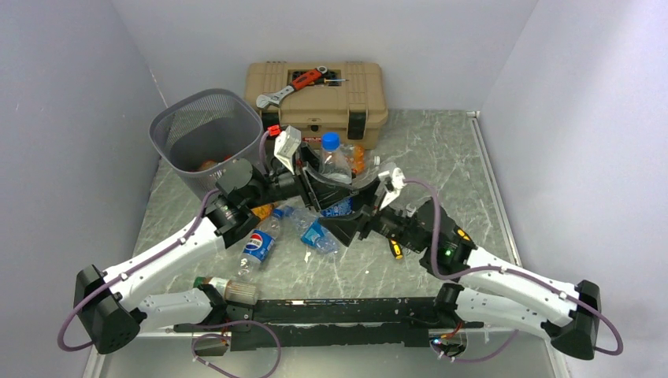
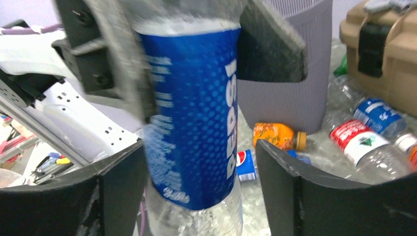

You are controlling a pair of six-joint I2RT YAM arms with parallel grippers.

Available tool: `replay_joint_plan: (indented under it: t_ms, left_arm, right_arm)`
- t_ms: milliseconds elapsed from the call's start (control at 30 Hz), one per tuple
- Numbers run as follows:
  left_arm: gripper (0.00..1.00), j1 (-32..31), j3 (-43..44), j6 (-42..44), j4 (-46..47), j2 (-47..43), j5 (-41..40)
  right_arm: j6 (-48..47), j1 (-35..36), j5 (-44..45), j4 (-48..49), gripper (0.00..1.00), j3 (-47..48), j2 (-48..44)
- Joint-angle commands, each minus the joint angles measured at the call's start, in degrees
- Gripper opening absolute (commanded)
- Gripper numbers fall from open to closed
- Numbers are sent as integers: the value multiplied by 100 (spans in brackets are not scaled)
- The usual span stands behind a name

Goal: Put the plastic bottles in the bin
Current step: Place the plastic bottle in the trash bin.

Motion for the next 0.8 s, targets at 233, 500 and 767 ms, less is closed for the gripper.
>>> replay_joint_plan:
  t_ms: [233, 500, 767]
  left_arm:
    - [100, 12, 573, 543, -897, -488, -815]
    - [97, 280, 2150, 875, -2501, -332, -1374]
    - [84, 325, 2882, 627, -3157, 311, -558]
  right_arm:
    - [15, 15, -3, 161, 56, 59, -42]
    - [-92, 15, 76, -93, 53, -84, -218]
    - [-100, 22, 142, -68, 51, -103, -210]
